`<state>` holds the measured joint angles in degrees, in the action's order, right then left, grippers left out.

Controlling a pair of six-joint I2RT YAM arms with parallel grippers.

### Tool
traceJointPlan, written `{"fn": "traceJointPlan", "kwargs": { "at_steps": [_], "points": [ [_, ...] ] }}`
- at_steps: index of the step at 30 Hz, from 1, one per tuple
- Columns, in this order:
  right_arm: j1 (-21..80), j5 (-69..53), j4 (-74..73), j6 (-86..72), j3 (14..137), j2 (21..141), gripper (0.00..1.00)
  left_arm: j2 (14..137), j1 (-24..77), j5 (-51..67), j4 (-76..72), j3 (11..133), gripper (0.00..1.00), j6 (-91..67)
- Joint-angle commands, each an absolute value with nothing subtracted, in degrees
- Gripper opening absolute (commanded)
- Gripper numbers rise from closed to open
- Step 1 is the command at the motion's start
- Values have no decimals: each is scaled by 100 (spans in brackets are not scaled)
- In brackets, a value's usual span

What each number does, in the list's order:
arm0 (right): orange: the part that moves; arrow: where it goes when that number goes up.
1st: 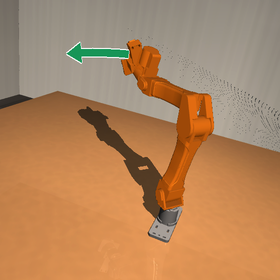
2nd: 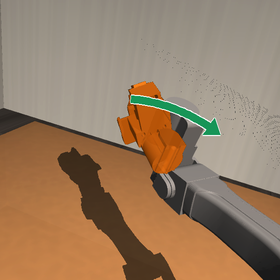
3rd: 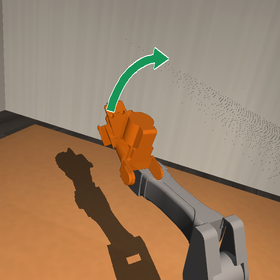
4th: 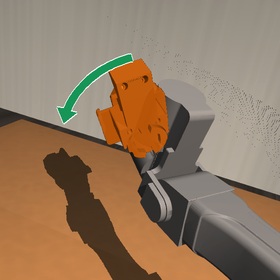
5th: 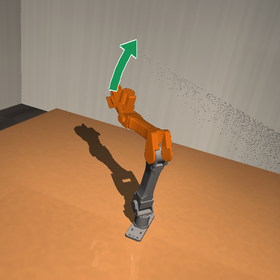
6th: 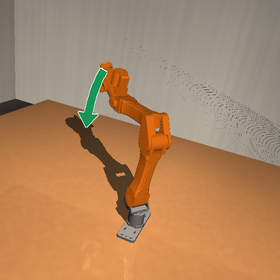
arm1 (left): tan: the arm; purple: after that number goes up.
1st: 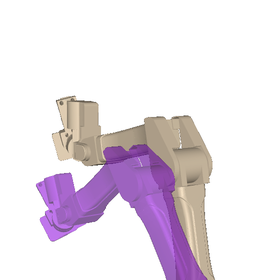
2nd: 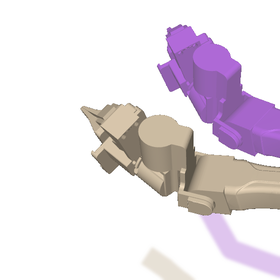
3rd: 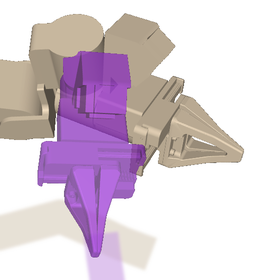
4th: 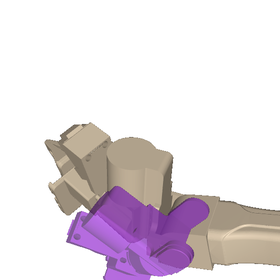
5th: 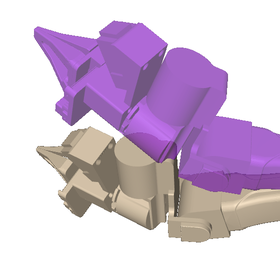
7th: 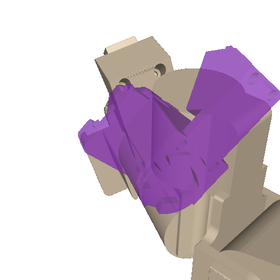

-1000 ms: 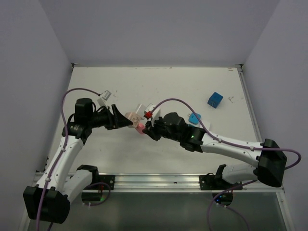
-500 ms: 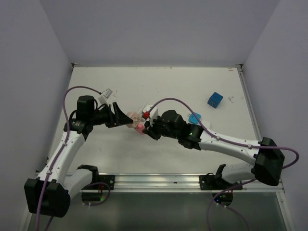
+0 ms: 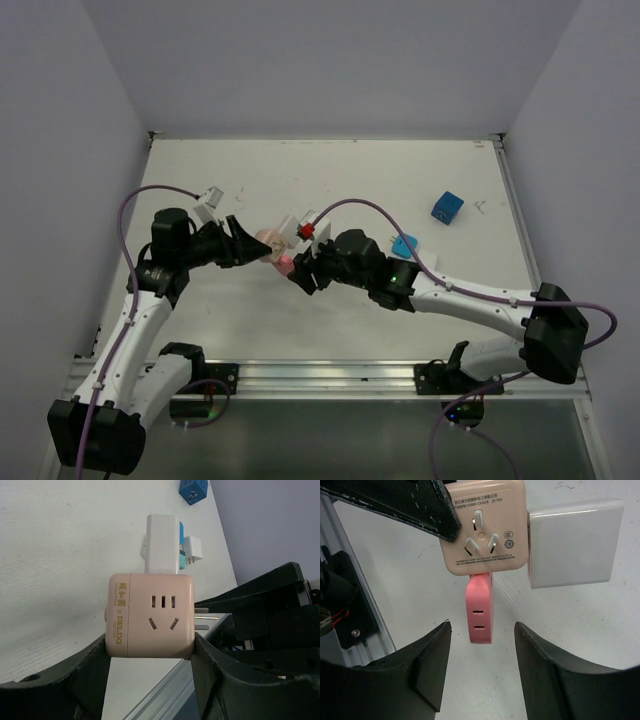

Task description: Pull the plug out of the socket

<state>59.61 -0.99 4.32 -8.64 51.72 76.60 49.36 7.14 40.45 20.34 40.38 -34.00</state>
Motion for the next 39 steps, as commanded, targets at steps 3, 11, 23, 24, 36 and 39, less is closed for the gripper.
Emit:
{"fn": "traceJointPlan", "kwargs": {
  "at_steps": [3,11,23,24,36,39],
  "points": [
    [5950,-61,923,-1046,5211,7839,58,4843,677,4298,1380,4078,0,-3577],
    [5950,-229,1055,-1107,5396,8226,52,4781,685,4359,1275,4061,0,-3709],
    [5968,-97,1213,-1046,5467,8139,0,4570,677,4175,1152,3780,15,-3726],
    [5968,-97,1213,-1020,5475,8139,0,4544,677,4175,1090,3744,24,-3761],
    [6117,-53,1019,-896,5669,8165,0,4070,677,3692,590,3358,68,-4507],
    [6144,-18,1028,-914,5704,8174,0,3886,686,3569,334,3138,69,-4807]
  ]
}}
